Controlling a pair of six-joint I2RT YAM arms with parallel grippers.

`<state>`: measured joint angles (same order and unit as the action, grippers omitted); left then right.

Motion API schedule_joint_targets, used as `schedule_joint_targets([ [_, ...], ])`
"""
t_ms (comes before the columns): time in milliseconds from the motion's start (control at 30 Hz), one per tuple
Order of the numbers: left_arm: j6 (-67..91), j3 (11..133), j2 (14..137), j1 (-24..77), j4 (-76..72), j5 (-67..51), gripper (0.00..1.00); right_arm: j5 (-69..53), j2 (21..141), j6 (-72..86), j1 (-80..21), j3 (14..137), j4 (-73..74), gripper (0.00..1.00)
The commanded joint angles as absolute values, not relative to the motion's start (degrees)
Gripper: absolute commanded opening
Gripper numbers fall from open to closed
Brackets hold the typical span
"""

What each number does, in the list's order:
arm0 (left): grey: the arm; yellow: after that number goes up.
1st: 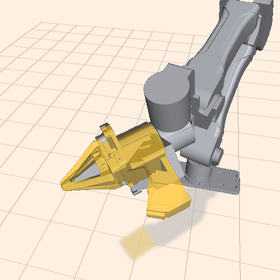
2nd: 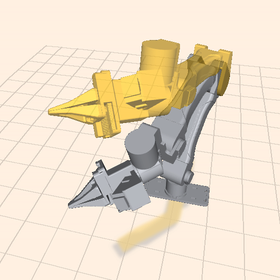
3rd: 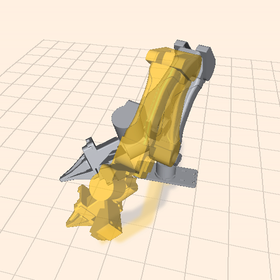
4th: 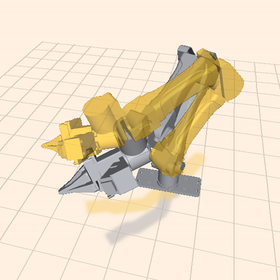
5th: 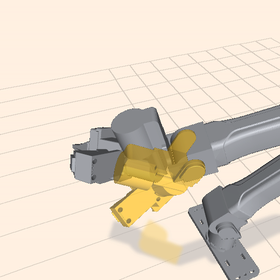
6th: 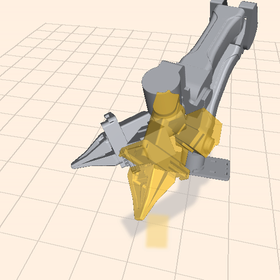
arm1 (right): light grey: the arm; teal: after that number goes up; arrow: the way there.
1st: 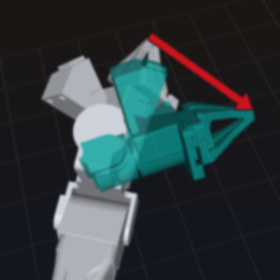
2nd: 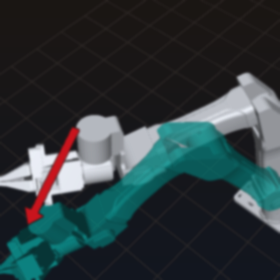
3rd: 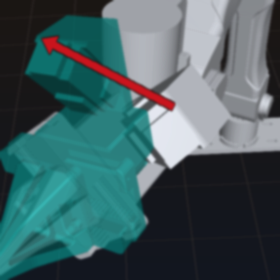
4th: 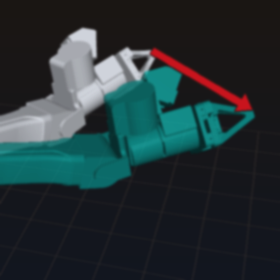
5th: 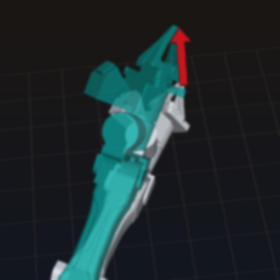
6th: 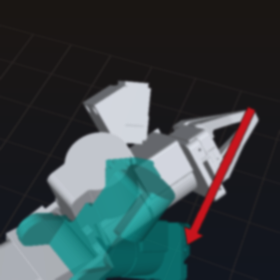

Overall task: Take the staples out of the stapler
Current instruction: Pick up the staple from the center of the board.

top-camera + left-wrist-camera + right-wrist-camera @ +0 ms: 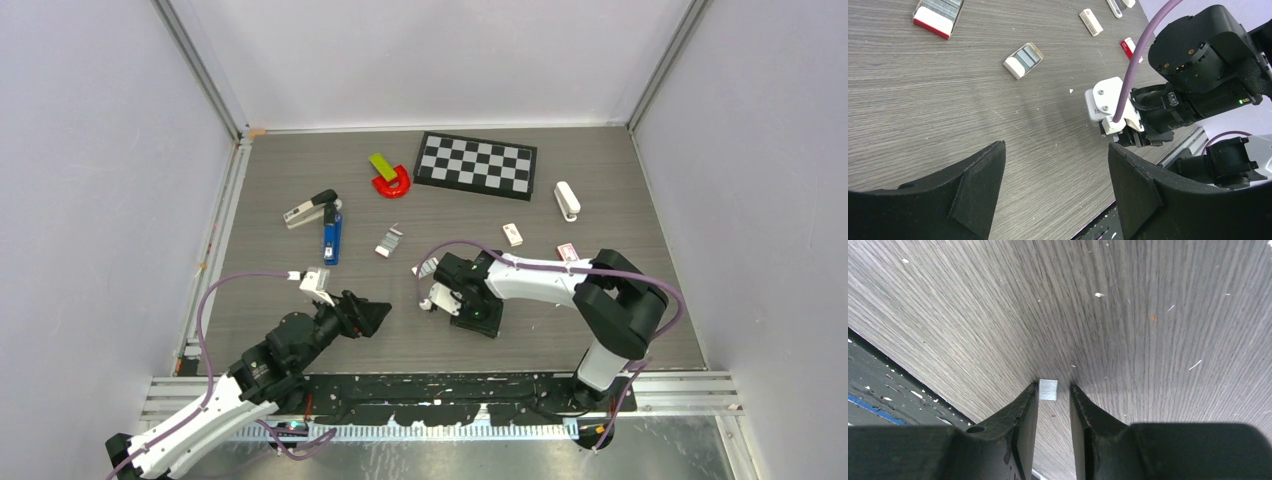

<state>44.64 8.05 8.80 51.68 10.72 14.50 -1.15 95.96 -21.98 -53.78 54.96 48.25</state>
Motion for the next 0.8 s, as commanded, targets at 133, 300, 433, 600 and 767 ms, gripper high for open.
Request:
schedule_joint_targets([
  [133, 44.9, 7.6, 9.2, 51.5, 6.6, 13.6, 0.76, -1.3, 99.2, -19.9, -53.6, 55.7, 45.1, 0.29],
  [300, 45.0, 7.5, 9.2, 51.6, 6.1, 13.0, 0.76, -2.8, 99.2, -19.2, -52.8, 56.3, 45.4, 0.18],
  [433, 44.8, 7.1, 9.4, 51.6, 4.4, 11.6, 0.76, -5.4, 98.3, -18.5, -50.7, 56.9, 45.8, 0.09],
  [600, 43.9, 6.0, 10.6, 51.6, -2.1, 7.3, 0.77, -8.9, 95.3, -17.9, -47.4, 57.5, 46.1, 0.07],
  [767, 43.7, 5.7, 14.4, 51.6, -9.5, 3.3, 0.79, -15.9, 91.3, -16.8, -43.0, 58.3, 46.7, 0.07],
])
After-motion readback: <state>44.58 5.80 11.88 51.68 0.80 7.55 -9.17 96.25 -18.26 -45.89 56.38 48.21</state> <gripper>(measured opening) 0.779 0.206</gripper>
